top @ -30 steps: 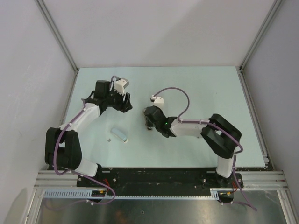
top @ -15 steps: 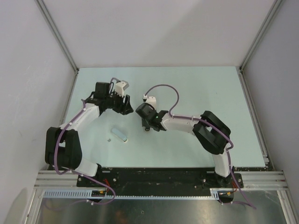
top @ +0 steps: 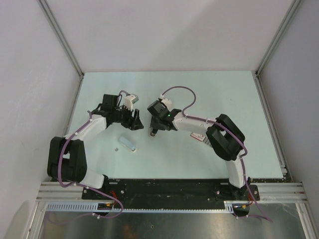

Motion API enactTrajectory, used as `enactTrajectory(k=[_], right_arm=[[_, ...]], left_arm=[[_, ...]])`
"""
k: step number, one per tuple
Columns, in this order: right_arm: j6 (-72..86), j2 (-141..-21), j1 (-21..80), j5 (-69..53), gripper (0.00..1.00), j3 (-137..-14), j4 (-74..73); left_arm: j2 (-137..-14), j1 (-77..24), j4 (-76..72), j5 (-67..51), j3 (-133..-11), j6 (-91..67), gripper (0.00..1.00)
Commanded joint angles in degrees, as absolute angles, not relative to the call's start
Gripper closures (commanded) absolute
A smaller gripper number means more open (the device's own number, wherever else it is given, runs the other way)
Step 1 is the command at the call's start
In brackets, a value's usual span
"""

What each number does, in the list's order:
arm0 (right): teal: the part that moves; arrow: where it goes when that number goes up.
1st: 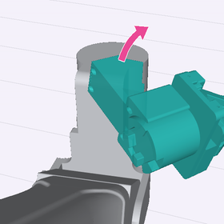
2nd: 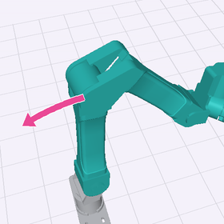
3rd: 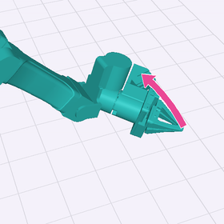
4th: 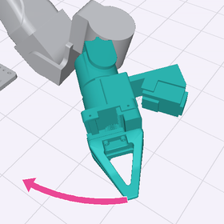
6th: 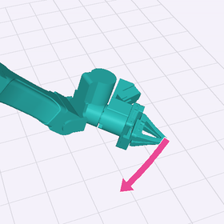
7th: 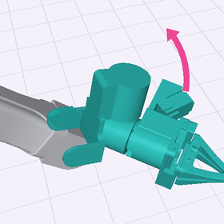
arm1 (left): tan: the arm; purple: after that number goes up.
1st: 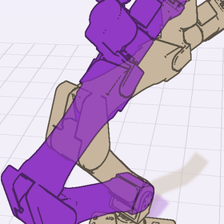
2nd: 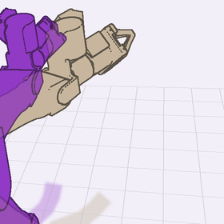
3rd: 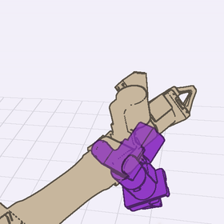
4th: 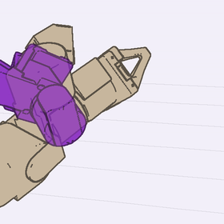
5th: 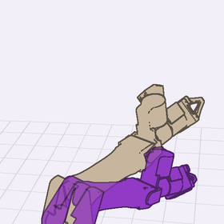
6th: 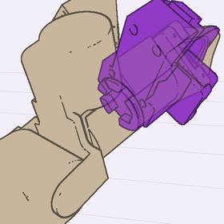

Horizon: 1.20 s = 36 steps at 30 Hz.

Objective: Unload the staples from the stapler

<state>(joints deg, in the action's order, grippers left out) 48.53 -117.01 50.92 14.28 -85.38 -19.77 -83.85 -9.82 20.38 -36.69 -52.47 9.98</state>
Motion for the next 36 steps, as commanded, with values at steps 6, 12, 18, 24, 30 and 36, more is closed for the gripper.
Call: enactTrajectory(k=[6,12,18,24,30,36], right_arm=[[62.1,-110.0,49.5,13.0,1.0,-83.1,-10.5],[64.4,-106.9,50.0,14.9,1.0,-80.8,-8.0],[65.6,-103.4,50.0,15.0,1.0,-78.2,-5.9],[66.3,-101.5,50.0,14.0,1.0,-76.3,-5.0],[67.8,-101.1,50.6,11.7,1.0,-74.4,-3.4],[69.0,-100.8,50.8,9.9,1.0,-73.4,-1.9]], left_arm=[[-84.3,-13.4,20.6,-42.7,-51.7,13.9,0.32],[-87.8,-15.8,20.6,-43.0,-52.9,13.8,0.33],[-90.2,-15.9,20.5,-41.5,-54.5,14.4,0.34],[-90.2,-15.3,19.6,-42.6,-54.9,14.0,0.45],[-90.5,-14.5,19.1,-44.9,-56.2,13.2,0.56],[-91.4,-13.8,18.6,-45.8,-56.6,13.0,0.59]])
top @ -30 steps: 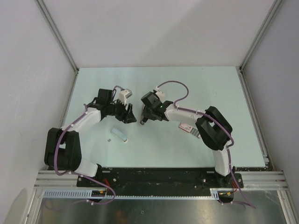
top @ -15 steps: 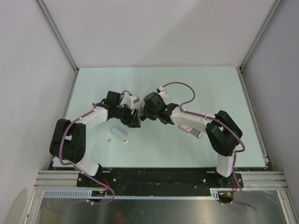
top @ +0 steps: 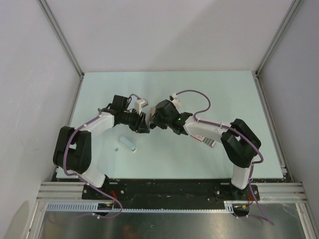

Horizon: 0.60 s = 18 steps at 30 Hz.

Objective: Unload the staples from the stapler

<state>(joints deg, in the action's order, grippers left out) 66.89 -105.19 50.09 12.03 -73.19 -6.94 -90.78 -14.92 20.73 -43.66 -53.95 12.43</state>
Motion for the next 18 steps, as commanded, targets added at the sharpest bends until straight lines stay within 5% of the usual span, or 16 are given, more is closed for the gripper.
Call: enactTrajectory(k=[1,7,18], right_arm=[[69.0,-100.7,50.9,9.6,1.0,-73.2,-1.8],[69.2,-100.0,50.3,6.9,1.0,-72.1,-0.8],[64.0,-100.5,49.7,2.2,1.0,-70.0,1.4]], left_arm=[[-91.5,-13.8,18.6,-45.8,-56.5,13.2,0.62],[-91.0,-12.4,18.6,-44.5,-56.1,15.0,0.89],[-87.6,-9.7,18.5,-38.3,-57.1,21.0,0.99]])
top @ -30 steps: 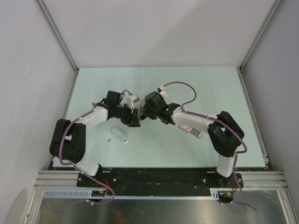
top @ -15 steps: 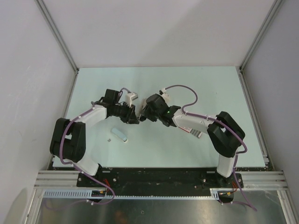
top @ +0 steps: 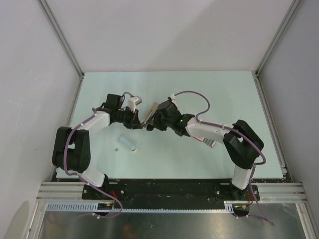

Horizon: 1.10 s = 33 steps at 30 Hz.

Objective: Unload the staples from the stapler

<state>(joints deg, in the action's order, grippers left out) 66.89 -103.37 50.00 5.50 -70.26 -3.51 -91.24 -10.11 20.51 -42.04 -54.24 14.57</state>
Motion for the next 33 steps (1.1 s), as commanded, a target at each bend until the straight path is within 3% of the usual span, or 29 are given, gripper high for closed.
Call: enactTrajectory(k=[1,7,15,33], right_arm=[[62.7,-100.8,49.4,0.5,1.0,-69.8,2.0],[50.5,-104.4,47.3,-11.7,1.0,-69.6,5.3],[33.0,-105.9,45.6,-14.8,1.0,-69.4,-2.6],[26.0,-99.5,39.9,-15.5,1.0,-58.9,-4.3]], left_arm=[[-87.1,-9.7,18.5,-37.3,-57.0,22.2,0.99],[-85.0,-10.6,17.6,-29.4,-56.5,30.3,1.0],[-84.1,-13.9,13.9,-18.0,-54.3,40.4,1.0],[-79.4,-20.1,-6.3,-2.2,-40.6,51.7,1.0]])
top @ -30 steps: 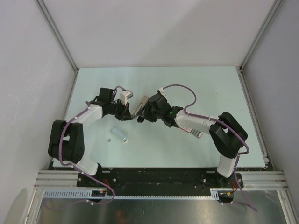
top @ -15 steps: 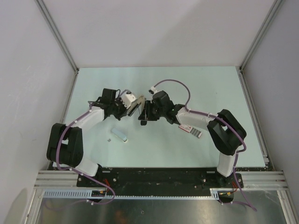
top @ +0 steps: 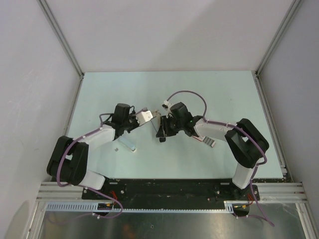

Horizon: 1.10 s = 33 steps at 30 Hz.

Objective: Unload the staples from the stapler

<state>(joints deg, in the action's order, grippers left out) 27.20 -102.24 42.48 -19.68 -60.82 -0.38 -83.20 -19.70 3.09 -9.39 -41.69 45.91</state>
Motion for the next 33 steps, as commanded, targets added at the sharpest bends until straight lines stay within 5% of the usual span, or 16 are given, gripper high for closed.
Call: enactTrajectory(k=[1,26,33], right_arm=[[25.9,-99.3,39.7,-15.6,1.0,-58.6,-4.3],[23.9,-95.4,41.8,-10.9,1.0,-54.7,-2.6],[29.7,-92.4,40.3,-10.4,1.0,-54.7,4.3]], left_arm=[[-79.3,-20.4,-6.8,-1.7,-40.3,52.1,1.0],[-77.1,-26.7,-20.8,5.2,-33.7,63.6,1.0],[-75.9,-27.6,-4.8,-3.5,-41.6,47.7,0.98]])
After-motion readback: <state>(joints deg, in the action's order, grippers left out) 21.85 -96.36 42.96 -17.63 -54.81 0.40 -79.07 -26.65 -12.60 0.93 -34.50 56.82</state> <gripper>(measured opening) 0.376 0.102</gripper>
